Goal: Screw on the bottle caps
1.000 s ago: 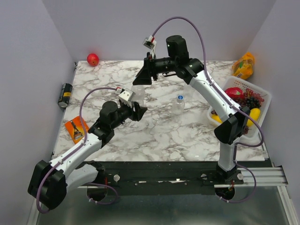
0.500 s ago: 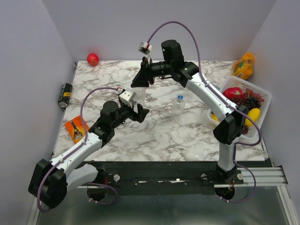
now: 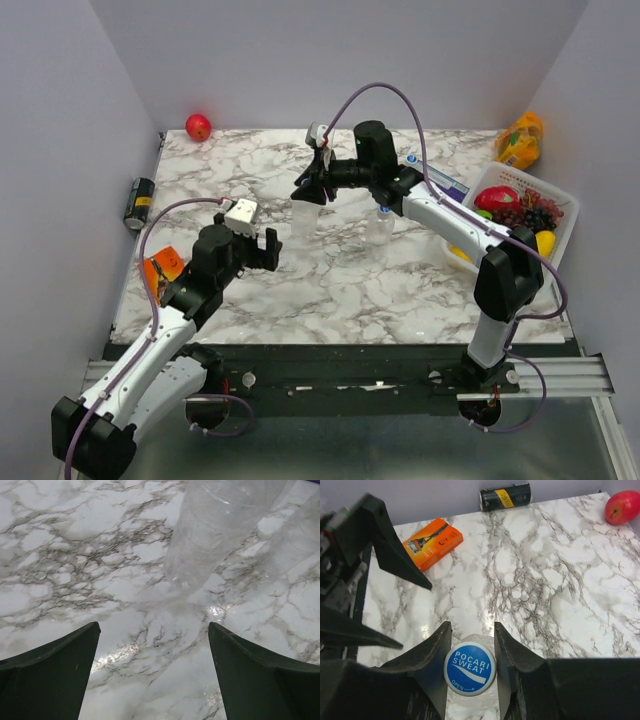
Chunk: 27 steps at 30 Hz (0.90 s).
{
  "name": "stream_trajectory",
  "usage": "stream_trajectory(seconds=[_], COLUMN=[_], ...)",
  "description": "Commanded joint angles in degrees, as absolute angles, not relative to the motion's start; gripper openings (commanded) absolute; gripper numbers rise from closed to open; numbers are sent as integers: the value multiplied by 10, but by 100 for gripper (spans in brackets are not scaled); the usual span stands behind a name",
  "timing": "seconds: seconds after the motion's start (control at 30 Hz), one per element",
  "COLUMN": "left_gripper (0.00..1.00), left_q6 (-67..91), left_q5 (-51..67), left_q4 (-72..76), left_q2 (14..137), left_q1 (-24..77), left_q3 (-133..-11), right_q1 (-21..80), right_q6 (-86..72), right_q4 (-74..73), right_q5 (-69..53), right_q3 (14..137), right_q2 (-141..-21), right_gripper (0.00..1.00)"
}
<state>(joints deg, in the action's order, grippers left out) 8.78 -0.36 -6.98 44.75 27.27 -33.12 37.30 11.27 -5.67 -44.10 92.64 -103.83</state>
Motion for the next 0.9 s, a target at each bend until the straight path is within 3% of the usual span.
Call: stream_trajectory(seconds=[0.0, 0.4, 0.87], left_gripper=[99, 99, 99], left_q6=[107, 101, 98], left_q5=[-86, -92, -47], left_q4=[-146, -84, -88], left_q2=[456, 529, 533], left_q1=[221, 114, 88], left_q3=[-366, -384, -375], right_q1=[374, 374, 374], right_q6=[156, 186, 180], right_q4=[47, 43, 31], right_q5=[-411, -407, -413], right_q3=[883, 870, 871], right_q2=[-1029, -1063, -1096], right_gripper=[2, 8, 15])
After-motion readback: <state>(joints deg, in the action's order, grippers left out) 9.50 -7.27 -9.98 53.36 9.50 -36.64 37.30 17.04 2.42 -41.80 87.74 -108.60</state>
